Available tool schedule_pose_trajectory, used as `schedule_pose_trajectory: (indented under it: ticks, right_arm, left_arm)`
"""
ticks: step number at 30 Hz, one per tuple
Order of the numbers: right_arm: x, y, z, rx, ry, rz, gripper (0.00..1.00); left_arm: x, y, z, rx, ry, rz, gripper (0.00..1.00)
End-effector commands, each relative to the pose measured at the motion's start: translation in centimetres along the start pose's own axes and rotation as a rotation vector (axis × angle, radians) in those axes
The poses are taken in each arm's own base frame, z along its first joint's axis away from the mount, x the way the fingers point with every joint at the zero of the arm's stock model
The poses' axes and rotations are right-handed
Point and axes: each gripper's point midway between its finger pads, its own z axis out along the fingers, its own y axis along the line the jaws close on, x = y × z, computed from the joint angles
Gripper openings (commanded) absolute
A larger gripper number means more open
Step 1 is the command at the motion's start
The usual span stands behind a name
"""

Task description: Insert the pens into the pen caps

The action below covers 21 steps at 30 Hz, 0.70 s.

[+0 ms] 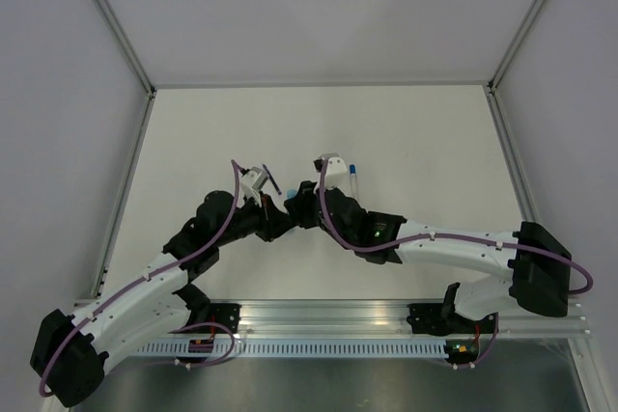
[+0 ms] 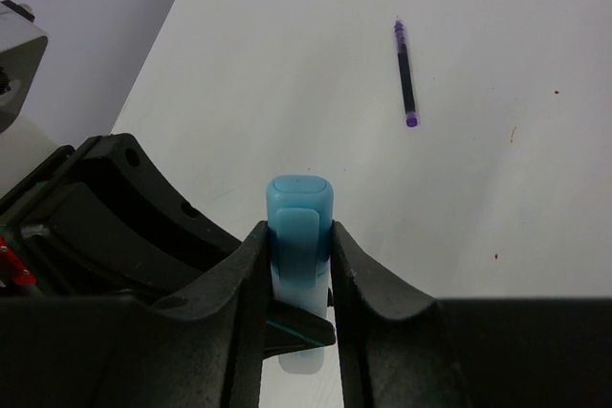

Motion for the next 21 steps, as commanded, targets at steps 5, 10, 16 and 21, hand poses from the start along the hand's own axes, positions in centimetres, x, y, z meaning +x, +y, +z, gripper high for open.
schedule_pose_trajectory:
  ticks: [5,10,16,21]
  right_arm:
    - [-1.6,1.8,-2.9,-0.073,-0.026,-0.007,0.62]
    - [-4.4,1.7,-4.6,-0.071,-0.096,-0.032,0.68]
    - [-7.5,0.9,-6.7,-0.031,-0.147,-0.085,0.74]
    - [-9.8,2.3,-8.0,-0.157,-0.161,-0.131,0.77]
  left_arm:
    - [-3.6,-4.9,-0.5,0.240,-0.128,0.120,0.02]
    - [-3.5,-5.9,-0.9,0.304,-0.125,0.137,0.02]
    - [-2.6,-7.8,-1.5,0.434,-0.093,0.162,0.02]
    - [-2.0,-9.4,-2.1,0.549,-0.074,0.185,0.02]
